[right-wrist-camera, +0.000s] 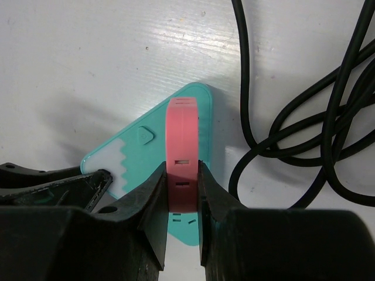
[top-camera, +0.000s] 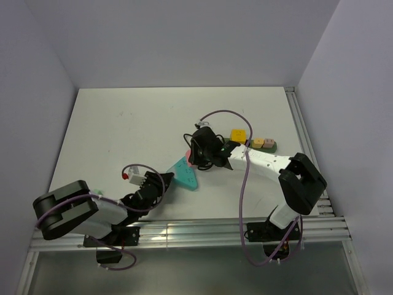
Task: Insert the plug
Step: Insert the plug into the socket, then pick up the plug from the corner of the board.
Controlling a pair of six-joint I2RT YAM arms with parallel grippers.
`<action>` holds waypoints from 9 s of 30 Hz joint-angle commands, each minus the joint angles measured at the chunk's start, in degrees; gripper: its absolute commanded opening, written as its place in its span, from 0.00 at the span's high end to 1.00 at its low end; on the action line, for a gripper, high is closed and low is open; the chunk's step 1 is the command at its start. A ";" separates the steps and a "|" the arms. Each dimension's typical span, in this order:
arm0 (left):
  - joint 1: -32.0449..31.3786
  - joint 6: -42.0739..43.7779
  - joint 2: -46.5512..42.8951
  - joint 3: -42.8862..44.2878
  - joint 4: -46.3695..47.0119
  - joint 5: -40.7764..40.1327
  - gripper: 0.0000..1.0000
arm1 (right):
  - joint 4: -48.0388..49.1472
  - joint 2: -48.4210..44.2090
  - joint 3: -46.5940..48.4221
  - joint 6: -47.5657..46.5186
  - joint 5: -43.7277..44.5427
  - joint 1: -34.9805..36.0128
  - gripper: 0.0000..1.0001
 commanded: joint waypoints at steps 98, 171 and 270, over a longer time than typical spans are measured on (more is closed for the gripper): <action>0.63 3.81 8.40 -3.24 4.67 2.40 1.00 | -15.09 14.47 14.32 -6.37 -0.55 3.20 1.00; 1.68 3.99 6.46 -4.21 -1.04 0.91 1.00 | -8.76 7.80 5.00 -8.31 1.03 -4.88 0.05; 24.62 -32.22 -42.06 34.37 -123.56 -15.79 0.00 | 13.04 -9.89 -6.52 -14.20 -23.64 2.94 0.05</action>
